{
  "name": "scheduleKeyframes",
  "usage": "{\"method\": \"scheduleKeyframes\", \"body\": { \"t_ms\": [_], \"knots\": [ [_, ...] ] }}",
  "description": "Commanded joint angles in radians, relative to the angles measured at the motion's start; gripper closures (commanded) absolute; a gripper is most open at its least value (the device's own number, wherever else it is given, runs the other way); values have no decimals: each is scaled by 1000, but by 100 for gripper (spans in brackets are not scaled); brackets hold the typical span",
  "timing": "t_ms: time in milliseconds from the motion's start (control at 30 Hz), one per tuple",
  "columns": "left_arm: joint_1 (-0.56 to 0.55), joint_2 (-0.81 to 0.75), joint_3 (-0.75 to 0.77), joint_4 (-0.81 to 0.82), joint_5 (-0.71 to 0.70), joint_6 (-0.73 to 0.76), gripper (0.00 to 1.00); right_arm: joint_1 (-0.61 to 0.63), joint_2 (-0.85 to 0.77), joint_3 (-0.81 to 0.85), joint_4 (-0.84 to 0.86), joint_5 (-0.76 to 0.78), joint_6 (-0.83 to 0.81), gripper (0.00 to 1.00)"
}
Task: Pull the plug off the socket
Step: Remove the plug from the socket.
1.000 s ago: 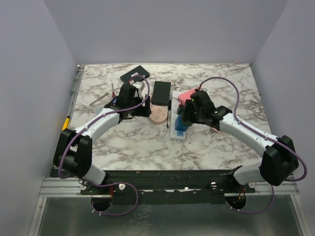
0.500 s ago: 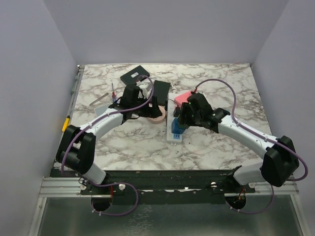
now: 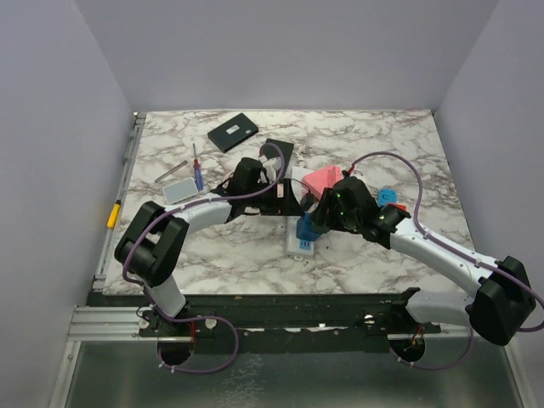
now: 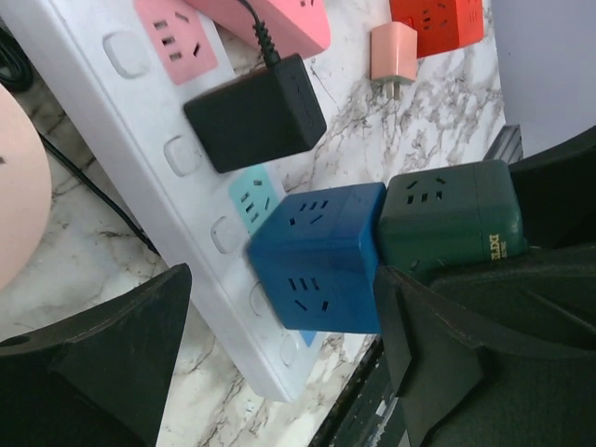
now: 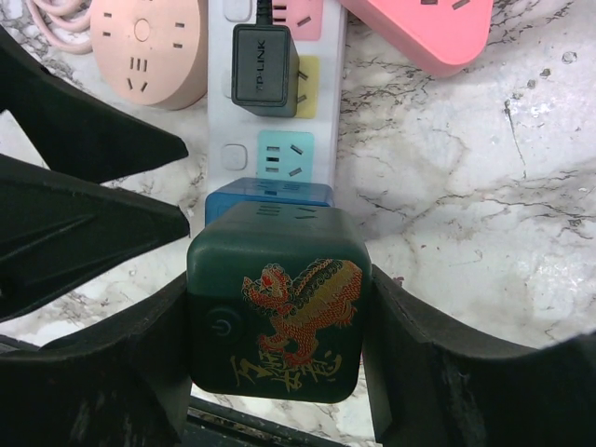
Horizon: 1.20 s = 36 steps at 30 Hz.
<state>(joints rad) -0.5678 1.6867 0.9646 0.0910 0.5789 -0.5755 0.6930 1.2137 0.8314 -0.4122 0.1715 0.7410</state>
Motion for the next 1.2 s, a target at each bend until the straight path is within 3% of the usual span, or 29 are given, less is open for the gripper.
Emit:
{"method": "scheduleKeyframes", "body": {
  "t_ms": [0, 333, 500, 700, 1167],
  "knots": [
    [-21, 10, -57, 124, 91, -76, 17, 7, 4, -20, -25, 54, 26, 100],
    [-33, -7, -100, 115, 59, -74, 15, 8, 26, -2, -16, 75, 30, 100],
    [-25, -28, -109, 117, 41, -58, 8, 8, 31, 0, -11, 76, 31, 100],
    [10, -38, -131, 125, 15, -83, 7, 8, 19, -1, 1, 72, 37, 100],
    [14, 18, -148, 228, 125, -162, 2, 8, 12, 2, 20, 71, 55, 100]
  ]
}}
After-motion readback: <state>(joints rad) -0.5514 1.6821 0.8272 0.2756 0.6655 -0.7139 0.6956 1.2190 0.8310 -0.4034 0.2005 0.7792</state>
